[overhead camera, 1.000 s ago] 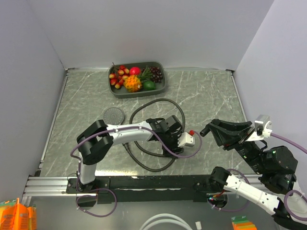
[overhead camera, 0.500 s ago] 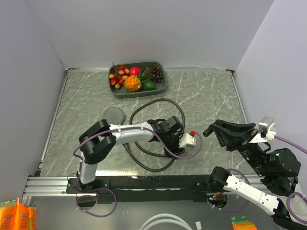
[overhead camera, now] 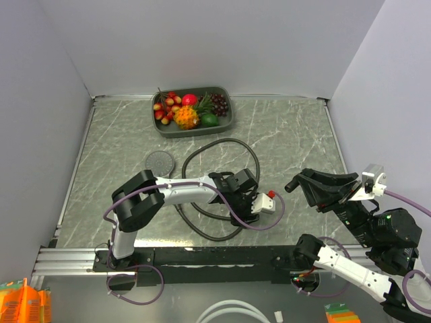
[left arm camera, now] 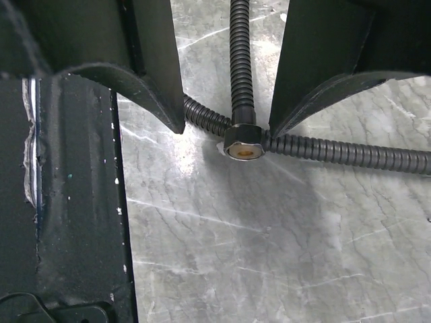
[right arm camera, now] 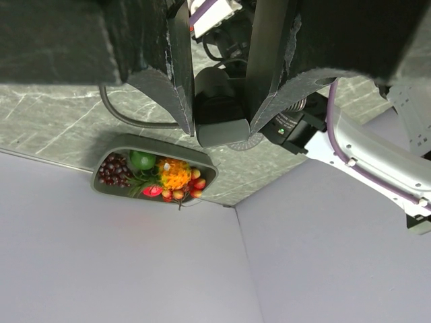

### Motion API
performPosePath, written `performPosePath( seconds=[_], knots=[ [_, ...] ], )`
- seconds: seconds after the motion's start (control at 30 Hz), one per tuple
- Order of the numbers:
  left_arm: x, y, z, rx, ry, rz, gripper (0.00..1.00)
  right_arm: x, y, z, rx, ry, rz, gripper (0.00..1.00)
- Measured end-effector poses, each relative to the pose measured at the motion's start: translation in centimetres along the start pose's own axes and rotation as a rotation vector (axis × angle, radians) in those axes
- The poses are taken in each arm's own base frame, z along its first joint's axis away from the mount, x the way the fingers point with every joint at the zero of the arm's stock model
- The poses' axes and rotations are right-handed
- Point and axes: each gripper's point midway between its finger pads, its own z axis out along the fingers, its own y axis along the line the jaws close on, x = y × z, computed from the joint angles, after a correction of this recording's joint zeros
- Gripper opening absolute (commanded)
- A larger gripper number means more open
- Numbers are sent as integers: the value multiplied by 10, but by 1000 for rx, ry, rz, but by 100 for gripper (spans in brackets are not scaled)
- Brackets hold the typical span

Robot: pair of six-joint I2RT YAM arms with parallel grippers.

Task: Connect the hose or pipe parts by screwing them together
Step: Pick up the pipeline from the center of the board.

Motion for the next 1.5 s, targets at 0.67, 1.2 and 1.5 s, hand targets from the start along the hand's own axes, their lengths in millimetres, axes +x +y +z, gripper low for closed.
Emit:
performPosePath(
  seconds=[0.67,1.2,1.5],
  knots=[
    [-3,4,4,-27,-7,14,55,1,0,0,0,5,-2,0],
    [3,3,11,-29,-8,20,42,1,0,-1,0,3,-1,0],
    [1,4,13,-38,-26,32,18,0,0,-2,0,1,0,0]
  ],
)
